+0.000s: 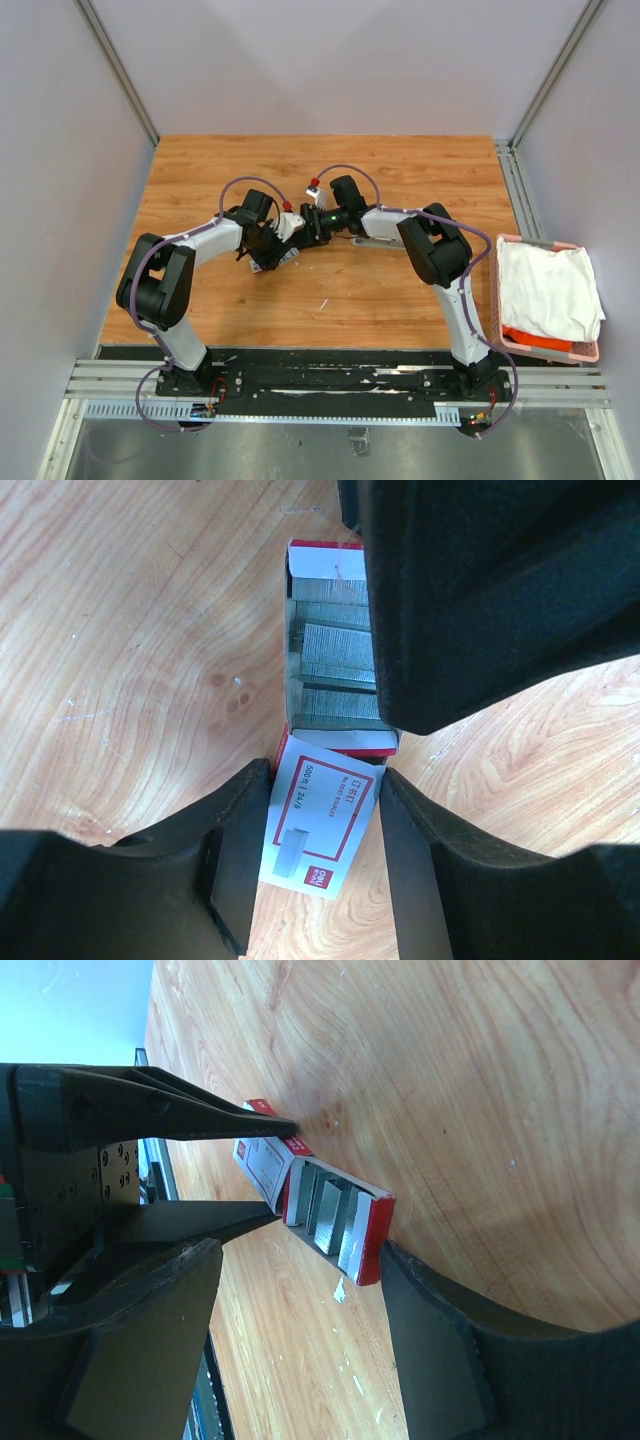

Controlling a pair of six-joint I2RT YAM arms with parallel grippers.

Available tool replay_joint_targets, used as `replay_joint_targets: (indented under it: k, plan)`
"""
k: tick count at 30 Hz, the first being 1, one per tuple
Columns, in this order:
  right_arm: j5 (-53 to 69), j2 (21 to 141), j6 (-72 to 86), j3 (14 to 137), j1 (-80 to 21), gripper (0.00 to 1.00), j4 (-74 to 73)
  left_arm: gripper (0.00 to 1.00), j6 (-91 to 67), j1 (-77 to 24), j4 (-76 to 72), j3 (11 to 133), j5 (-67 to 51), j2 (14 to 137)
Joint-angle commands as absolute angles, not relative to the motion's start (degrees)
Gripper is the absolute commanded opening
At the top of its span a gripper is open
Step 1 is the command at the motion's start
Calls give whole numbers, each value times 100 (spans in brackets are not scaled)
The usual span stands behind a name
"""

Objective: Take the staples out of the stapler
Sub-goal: Close the staple box at the center of the board.

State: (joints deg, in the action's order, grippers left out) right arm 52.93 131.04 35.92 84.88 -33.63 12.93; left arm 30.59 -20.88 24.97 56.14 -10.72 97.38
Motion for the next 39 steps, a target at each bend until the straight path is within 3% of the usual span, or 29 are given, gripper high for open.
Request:
replay_joint_targets:
  k: [1,39]
  plan:
    - [4966,13110,3419,8292,-3400,67,813,50,3079,-2154,3222,5388,-1097,9934]
    - [5045,12681,3951,7747,-3740,68,1399,49,2457,-2162,3113,5675,-1193,10124]
